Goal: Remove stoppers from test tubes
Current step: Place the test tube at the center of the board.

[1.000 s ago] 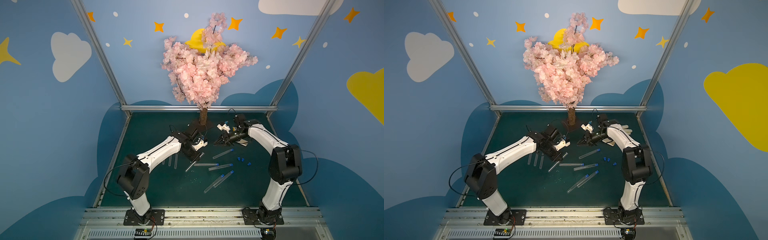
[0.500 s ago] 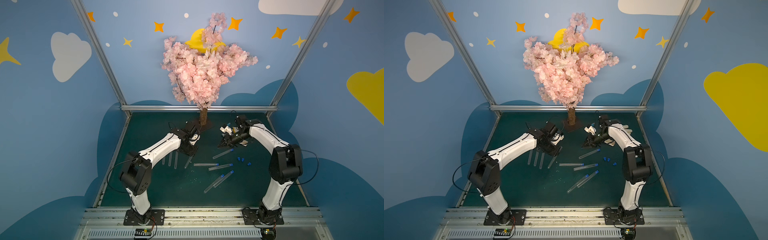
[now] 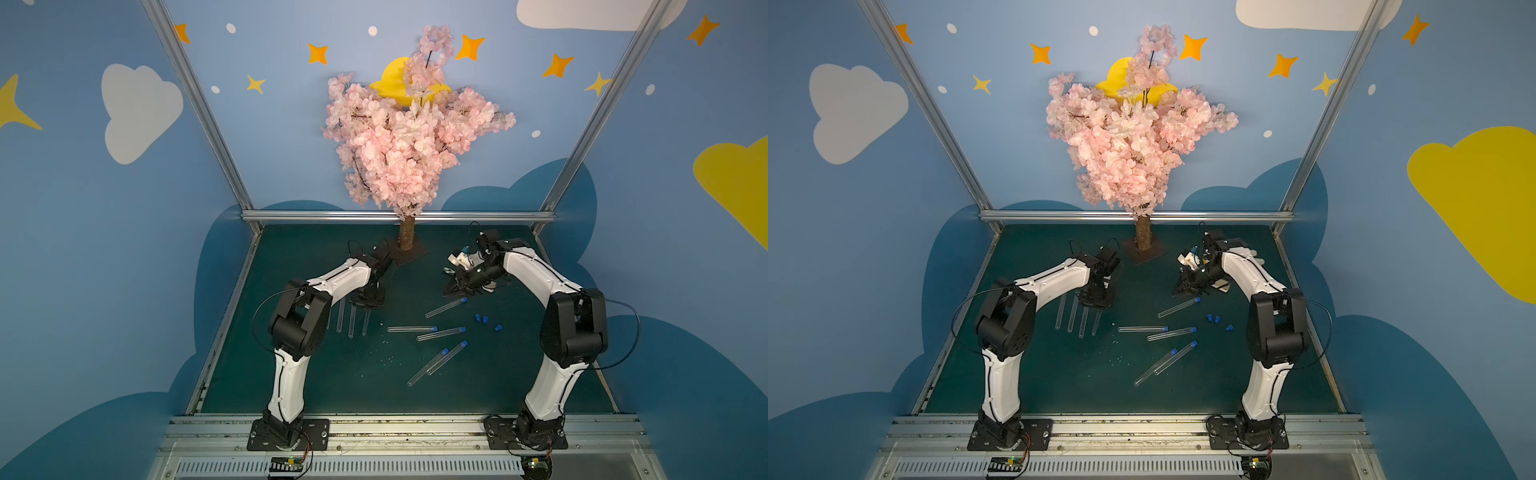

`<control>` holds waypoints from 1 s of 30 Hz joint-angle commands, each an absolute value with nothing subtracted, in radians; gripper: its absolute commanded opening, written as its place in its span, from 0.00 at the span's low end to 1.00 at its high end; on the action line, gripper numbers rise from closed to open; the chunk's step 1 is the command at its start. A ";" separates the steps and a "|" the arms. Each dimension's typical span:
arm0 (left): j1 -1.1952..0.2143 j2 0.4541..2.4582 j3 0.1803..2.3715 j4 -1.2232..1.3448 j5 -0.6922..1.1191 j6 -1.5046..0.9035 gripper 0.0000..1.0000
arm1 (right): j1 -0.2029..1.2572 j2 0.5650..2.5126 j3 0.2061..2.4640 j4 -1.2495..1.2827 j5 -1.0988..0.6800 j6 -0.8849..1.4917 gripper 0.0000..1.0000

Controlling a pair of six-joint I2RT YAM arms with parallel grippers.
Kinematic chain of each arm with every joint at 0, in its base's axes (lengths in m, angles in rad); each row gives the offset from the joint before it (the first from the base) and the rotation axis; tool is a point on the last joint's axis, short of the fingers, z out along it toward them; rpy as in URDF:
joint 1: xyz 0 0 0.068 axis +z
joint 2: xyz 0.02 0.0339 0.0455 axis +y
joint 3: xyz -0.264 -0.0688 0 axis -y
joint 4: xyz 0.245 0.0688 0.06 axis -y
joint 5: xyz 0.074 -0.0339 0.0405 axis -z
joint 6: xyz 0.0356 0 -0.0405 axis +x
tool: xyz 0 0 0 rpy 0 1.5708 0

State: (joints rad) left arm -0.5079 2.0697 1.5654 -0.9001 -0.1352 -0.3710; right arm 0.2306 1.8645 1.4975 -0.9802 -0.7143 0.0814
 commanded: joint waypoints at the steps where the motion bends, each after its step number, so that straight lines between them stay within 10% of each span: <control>1: -0.508 2.091 1.601 -0.925 -0.151 -0.395 0.10 | 0.214 1.824 1.472 -0.967 -0.702 0.099 0.06; 30: -0.499 2.072 1.632 -0.954 -0.121 -0.354 0.42 | 0.075 1.772 1.398 -1.069 -0.493 0.189 0.05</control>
